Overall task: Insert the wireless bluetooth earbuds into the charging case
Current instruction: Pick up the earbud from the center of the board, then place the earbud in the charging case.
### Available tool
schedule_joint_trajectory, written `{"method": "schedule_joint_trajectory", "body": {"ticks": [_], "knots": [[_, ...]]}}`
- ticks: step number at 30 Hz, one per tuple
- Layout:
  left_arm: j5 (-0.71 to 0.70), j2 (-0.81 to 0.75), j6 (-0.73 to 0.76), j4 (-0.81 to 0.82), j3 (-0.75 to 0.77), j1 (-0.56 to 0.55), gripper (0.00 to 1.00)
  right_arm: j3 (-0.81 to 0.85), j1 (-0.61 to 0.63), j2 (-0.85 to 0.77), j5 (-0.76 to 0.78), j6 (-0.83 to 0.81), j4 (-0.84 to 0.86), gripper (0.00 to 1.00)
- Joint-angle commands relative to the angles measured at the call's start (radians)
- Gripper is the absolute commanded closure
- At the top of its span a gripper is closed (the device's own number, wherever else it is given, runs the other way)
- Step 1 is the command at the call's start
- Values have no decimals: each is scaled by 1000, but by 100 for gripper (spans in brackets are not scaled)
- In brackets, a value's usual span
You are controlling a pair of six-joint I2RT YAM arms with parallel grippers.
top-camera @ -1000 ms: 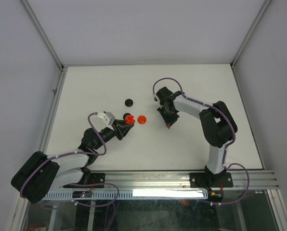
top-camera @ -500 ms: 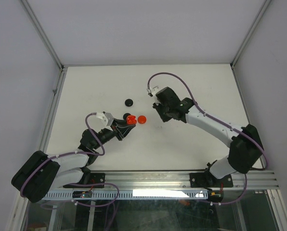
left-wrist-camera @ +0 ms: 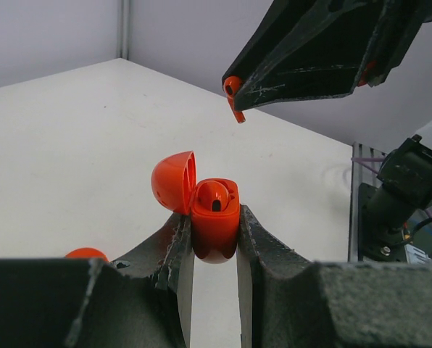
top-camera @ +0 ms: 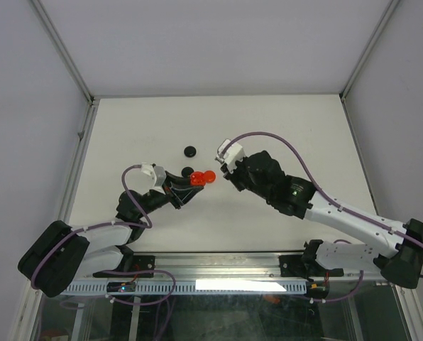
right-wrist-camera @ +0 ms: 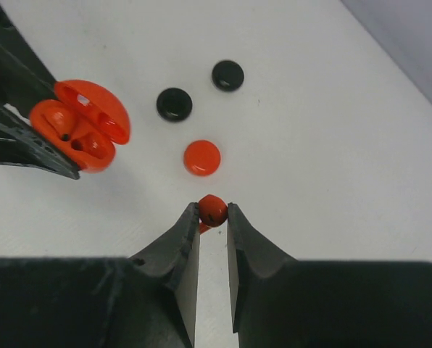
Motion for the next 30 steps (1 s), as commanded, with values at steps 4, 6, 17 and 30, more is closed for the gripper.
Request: {"method": "schedule_joint_trajectory", "body": {"ticks": [4,6,17,30], "knots": [[106,61,-87,202,51,9,100,-114,101,-130,4,-126,336,95],[128,86,-105,244,56,8,100,-134,122,-138,-4,-141,385,95],[174,123,-159,305,79,9,100,-182,194,-110,-27,-199,526,95],[155,130,-232,370,76,9,100,-203,227,-88,-28,-192,555,95]]}}
